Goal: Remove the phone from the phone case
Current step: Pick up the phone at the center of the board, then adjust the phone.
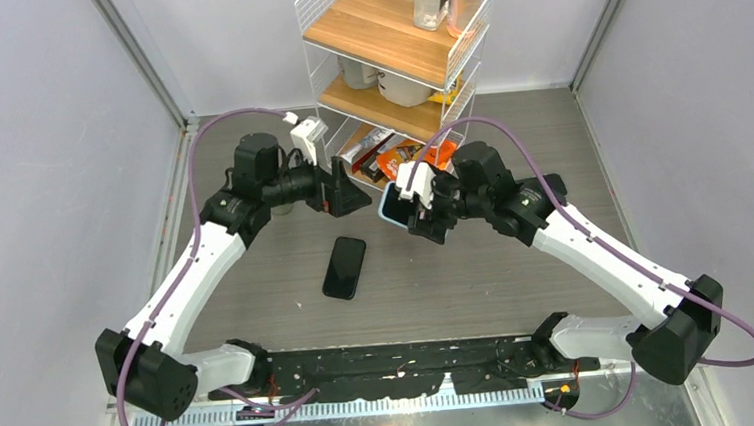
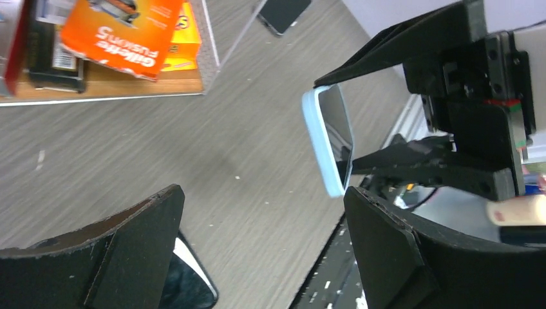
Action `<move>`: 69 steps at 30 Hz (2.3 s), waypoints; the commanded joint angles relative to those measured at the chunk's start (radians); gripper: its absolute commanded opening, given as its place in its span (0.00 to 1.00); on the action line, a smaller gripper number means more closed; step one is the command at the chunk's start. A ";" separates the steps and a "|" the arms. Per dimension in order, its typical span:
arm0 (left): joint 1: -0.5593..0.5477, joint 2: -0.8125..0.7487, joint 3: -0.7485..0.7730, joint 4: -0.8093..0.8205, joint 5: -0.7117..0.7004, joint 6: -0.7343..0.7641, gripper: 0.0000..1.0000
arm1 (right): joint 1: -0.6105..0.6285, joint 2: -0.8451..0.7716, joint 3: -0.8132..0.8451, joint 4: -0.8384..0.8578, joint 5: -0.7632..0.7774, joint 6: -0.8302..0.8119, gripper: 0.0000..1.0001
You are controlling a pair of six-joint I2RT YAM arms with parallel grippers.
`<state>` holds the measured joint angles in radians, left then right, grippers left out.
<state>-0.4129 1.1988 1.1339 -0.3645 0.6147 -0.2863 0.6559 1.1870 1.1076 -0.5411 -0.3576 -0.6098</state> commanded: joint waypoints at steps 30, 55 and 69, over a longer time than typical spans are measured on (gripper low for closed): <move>-0.130 0.199 0.143 0.032 0.180 -0.227 0.44 | 0.134 -0.015 0.147 0.096 0.149 0.071 0.06; -0.102 0.006 0.096 -0.040 0.152 0.004 0.00 | 0.137 -0.112 0.117 -0.025 0.075 0.063 0.95; -0.070 -0.222 0.037 -0.155 0.101 0.261 0.00 | 0.136 -0.143 0.243 -0.077 0.049 0.078 0.95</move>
<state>-0.4885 1.0687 1.1854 -0.5392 0.7242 -0.1352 0.7929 1.0538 1.2659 -0.6140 -0.2729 -0.5465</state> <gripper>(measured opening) 0.177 0.954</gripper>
